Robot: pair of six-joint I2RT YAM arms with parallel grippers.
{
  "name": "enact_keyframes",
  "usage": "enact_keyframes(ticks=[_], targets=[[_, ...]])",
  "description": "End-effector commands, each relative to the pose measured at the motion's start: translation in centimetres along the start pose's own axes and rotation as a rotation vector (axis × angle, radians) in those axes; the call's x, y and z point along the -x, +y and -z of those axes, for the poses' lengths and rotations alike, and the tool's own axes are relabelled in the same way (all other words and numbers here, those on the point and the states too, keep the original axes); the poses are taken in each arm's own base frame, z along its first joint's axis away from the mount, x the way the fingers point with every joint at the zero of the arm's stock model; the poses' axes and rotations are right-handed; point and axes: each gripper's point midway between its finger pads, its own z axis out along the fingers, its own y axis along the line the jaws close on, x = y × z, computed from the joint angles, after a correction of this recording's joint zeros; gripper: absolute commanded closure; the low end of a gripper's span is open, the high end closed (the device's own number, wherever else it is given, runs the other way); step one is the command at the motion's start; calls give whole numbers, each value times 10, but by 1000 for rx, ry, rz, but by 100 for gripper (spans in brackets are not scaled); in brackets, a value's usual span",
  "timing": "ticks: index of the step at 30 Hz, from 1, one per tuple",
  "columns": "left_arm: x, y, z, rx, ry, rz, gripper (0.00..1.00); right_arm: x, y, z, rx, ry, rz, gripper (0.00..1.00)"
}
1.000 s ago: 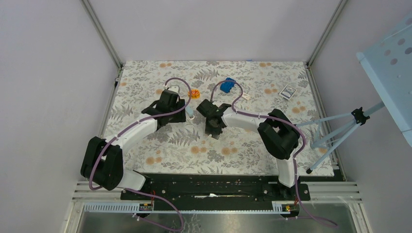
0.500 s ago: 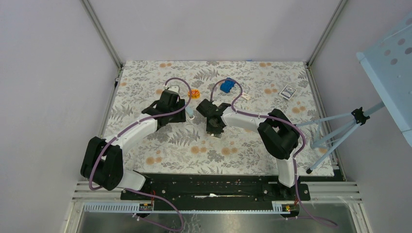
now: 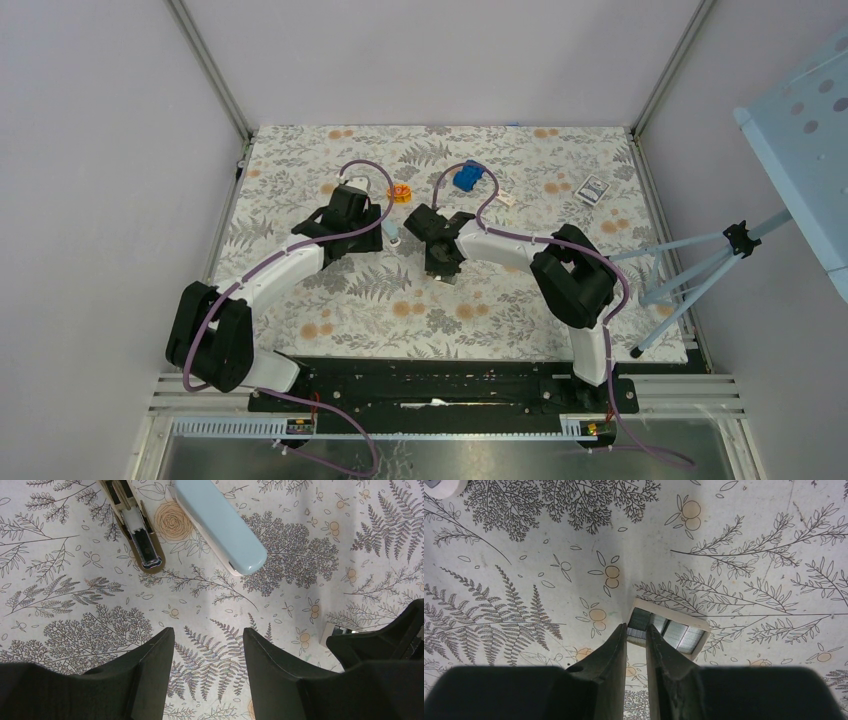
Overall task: Unload the staples from the stapler
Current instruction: Adjust the staple in the staple box.
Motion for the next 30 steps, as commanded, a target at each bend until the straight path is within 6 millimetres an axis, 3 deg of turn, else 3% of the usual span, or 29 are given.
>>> enact_keyframes(ticks=[1, 14, 19, 30], targets=[[25, -6, 9, -13, -78, -8, 42, 17, 0, 23, -4, -67, 19, 77], [26, -7, 8, -16, -78, -9, 42, 18, 0, 22, -7, -64, 41, 68], [26, -7, 9, -15, -80, -9, 41, 21, 2, 25, 0, -73, 40, 55], [25, -7, 8, -14, -77, -9, 40, 26, 0, 31, -7, -98, 33, 70]])
